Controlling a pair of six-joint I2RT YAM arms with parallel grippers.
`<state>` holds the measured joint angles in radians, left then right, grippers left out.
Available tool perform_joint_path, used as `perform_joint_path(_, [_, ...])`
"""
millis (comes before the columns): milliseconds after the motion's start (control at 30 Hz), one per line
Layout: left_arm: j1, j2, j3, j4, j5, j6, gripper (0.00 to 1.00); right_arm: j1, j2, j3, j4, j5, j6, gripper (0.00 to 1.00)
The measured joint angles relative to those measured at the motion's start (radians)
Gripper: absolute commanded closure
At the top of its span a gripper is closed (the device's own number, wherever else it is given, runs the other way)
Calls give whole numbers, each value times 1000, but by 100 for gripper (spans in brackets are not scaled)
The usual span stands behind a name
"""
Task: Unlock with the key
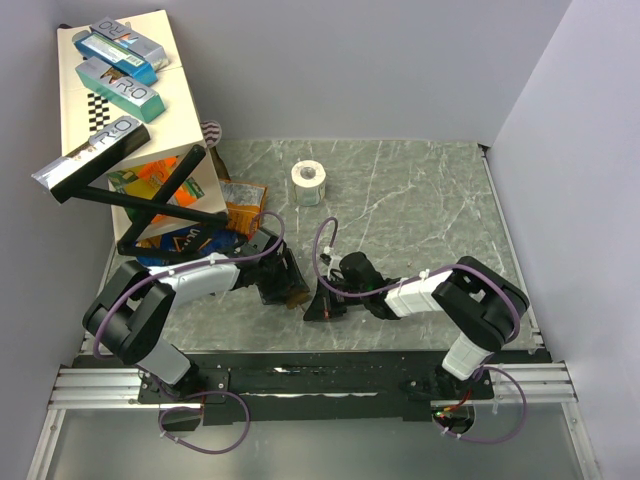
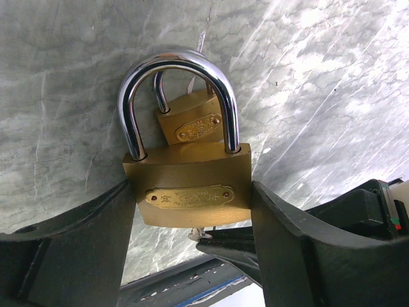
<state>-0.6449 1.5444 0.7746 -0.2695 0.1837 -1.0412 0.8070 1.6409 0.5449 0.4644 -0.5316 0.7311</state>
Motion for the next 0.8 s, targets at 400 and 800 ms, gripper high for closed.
perform_joint_path(400, [0, 0, 0, 0, 0, 0, 99, -15, 0, 0, -1, -4, 0, 100])
perform_joint_path(800, [0, 0, 0, 0, 0, 0, 99, -27, -1, 5, -3, -23, 1, 100])
